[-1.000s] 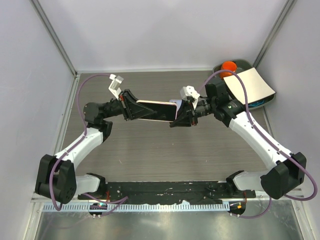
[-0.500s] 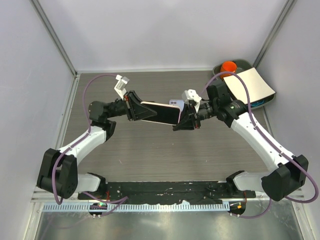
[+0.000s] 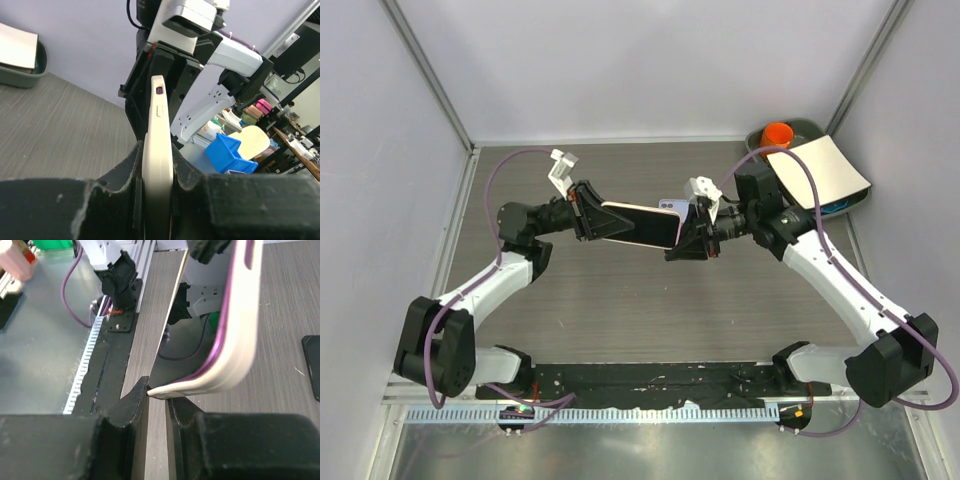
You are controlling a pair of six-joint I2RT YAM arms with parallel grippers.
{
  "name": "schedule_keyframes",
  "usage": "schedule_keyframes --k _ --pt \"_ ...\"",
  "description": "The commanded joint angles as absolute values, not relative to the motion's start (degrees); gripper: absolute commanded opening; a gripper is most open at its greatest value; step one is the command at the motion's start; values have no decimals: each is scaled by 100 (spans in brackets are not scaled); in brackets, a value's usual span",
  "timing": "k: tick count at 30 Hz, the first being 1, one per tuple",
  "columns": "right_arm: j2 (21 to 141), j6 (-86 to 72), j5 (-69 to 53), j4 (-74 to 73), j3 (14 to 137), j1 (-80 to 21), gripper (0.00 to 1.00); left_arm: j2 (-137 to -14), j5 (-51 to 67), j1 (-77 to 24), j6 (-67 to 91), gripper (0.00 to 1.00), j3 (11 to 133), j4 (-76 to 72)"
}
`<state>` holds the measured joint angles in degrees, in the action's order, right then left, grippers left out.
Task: Take the phone out of the phone case
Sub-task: Remove the phone case from the phone.
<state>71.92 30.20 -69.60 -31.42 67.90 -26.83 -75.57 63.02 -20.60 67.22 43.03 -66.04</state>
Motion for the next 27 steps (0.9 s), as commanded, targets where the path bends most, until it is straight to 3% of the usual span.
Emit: schedule_keyframes --k 1,5,11,16,27 --pt "7022 364 -6874 1129 6199 -2760 1 -7550 6346 -2320 6478 0 4386 -6442" --pt "7163 -1193 -6803 2916 5775 -2646 1 -7497 6372 -2373 6600 0 4377 -6547" --pt "7119 -1694 -6934 4066 5380 -2462 1 -7436 6275 -2373 6926 0 4386 -6811" --pt "7189 -3689 -7022 7282 4826 -2347 1 -7523 6144 -2382 6873 0 4272 -6645" --pt "7181 -4034 -7216 8033 4755 -2338 1 -7602 6301 -2470 6864 0 4412 -6372"
